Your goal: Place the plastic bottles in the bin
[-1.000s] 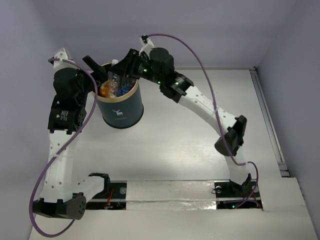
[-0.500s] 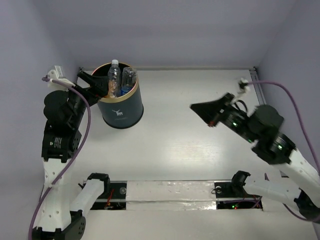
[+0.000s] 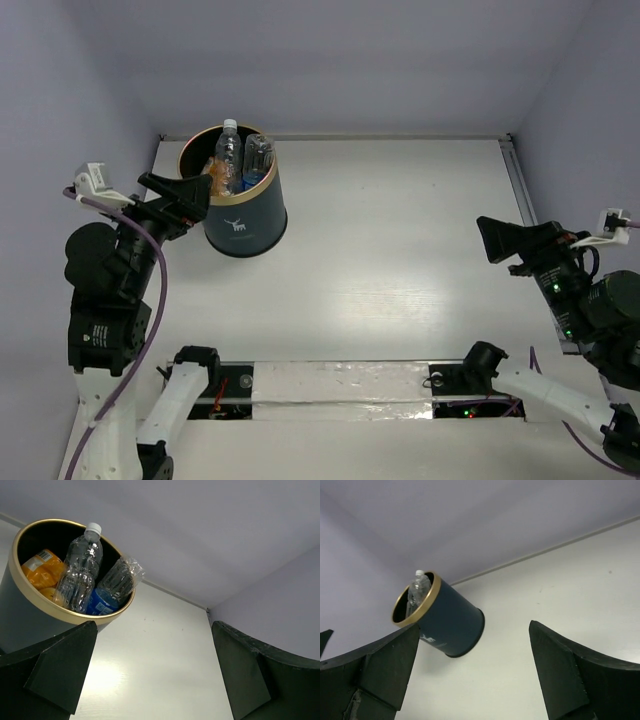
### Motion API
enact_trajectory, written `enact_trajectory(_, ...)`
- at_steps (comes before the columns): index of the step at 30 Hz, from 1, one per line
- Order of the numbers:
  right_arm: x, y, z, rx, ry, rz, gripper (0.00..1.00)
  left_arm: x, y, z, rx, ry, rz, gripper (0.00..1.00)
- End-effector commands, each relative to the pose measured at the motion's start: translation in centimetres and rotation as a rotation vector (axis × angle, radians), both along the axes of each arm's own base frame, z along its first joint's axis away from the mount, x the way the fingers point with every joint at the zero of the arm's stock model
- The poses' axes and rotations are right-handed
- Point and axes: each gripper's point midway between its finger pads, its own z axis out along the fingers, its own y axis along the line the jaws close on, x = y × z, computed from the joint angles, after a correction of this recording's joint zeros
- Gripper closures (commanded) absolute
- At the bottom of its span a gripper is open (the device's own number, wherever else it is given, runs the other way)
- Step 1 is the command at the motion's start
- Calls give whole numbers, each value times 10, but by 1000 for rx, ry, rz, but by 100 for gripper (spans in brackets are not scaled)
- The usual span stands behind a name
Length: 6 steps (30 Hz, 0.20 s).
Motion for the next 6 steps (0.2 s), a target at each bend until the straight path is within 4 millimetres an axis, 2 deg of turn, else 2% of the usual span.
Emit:
enact_trajectory(1,6,-13,-11,-42,39,-87,5,-9,1,1,12,0,1,1)
enact_trajectory(6,10,-2,-15,-49,40,-58,5,-10,3,-20,9,64,12,1)
